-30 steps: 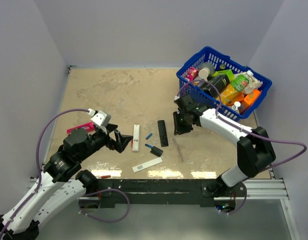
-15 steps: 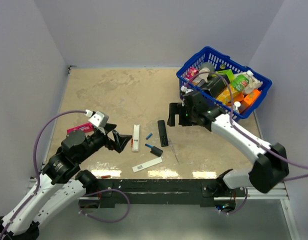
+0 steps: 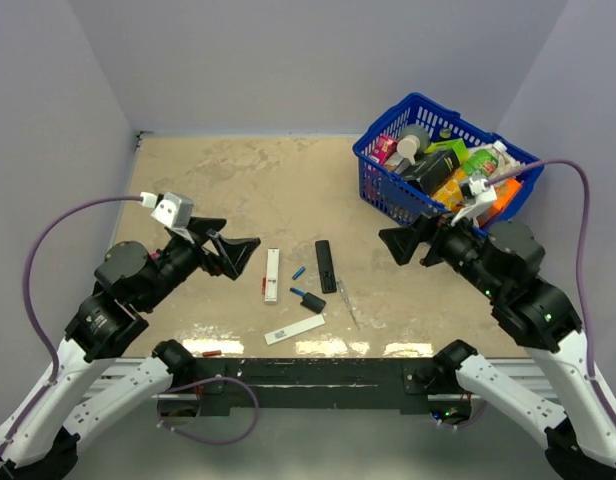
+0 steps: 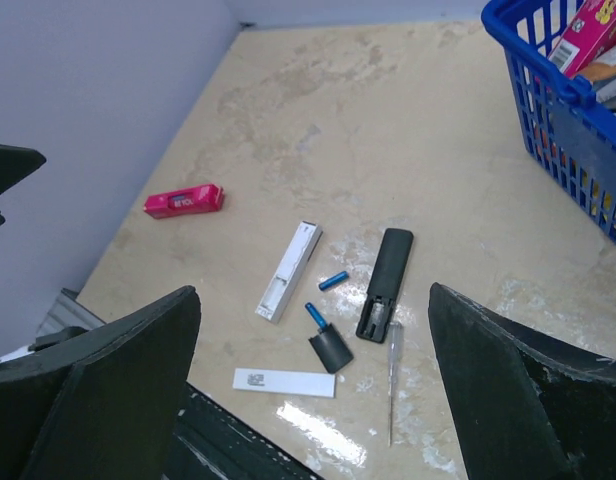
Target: Unload the batteries from the remote control
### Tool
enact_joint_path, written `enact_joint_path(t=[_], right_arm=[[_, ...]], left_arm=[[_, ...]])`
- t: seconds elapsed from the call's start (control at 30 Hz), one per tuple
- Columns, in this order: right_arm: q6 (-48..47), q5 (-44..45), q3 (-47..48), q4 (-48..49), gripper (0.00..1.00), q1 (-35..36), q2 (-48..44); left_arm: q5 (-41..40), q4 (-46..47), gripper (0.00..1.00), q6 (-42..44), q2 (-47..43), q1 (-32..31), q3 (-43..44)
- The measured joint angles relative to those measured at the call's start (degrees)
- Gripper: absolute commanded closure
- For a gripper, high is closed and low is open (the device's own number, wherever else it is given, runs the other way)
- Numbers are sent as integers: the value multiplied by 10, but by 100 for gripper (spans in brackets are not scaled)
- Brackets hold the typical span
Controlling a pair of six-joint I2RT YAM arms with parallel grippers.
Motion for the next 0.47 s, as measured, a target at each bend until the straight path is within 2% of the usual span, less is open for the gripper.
enact_joint_path(t=[0.17, 0.47], right_arm=[[1, -2, 5, -6, 1, 0, -38], [8, -6, -3, 2, 1, 0, -39]], left_arm=[[6, 18, 0, -20, -28, 0, 9], [6, 31, 0, -34, -55, 0, 3]])
